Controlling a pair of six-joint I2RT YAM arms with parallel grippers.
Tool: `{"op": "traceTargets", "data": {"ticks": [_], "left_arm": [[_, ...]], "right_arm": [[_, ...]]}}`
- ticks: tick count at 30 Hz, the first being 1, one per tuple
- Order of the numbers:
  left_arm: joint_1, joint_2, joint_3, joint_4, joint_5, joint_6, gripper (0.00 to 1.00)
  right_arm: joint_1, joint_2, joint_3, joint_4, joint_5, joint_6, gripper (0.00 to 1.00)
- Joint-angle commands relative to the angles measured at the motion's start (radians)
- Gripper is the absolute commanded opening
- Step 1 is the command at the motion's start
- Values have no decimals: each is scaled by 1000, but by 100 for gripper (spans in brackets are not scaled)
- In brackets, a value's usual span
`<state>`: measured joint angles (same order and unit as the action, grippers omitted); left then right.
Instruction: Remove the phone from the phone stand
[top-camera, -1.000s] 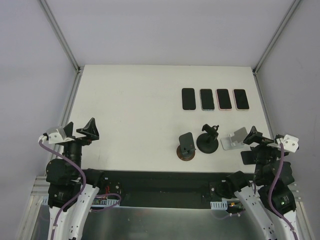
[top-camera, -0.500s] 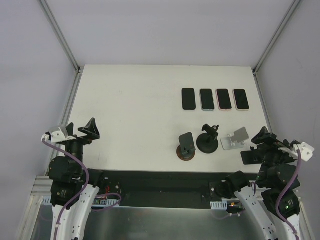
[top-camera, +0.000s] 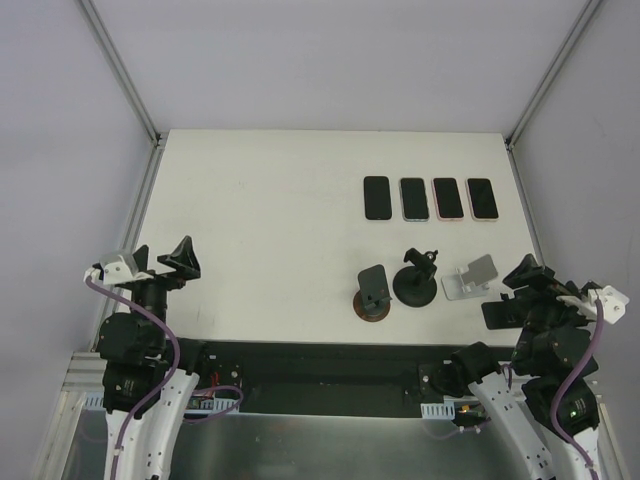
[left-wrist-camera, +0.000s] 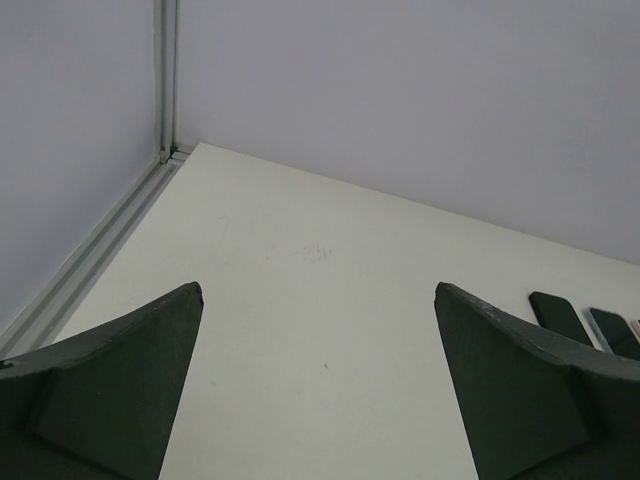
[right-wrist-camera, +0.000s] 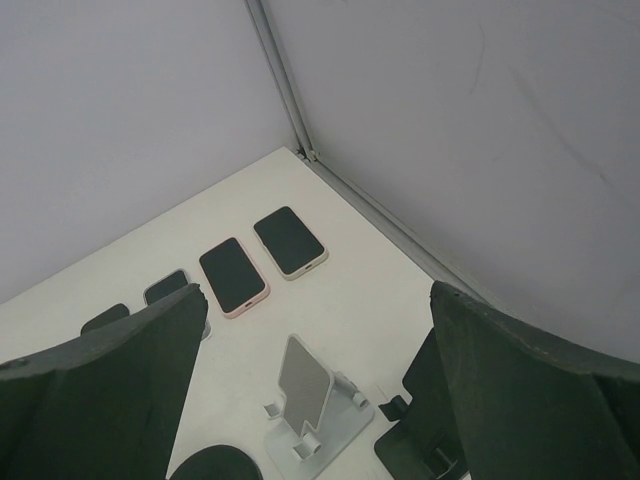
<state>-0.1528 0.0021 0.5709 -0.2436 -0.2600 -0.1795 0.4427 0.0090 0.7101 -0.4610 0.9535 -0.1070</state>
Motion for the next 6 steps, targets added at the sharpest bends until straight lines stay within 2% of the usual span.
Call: {"op": "traceTargets", "data": {"ticks": [1, 6], "left_arm": [[18, -114, -5, 50, 36, -3, 99], [19, -106, -5, 49, 39, -11, 99]], "right_arm": [[-4, -198, -9, 27, 17, 13, 96], [-6, -198, -21, 36, 27, 21, 96]]}}
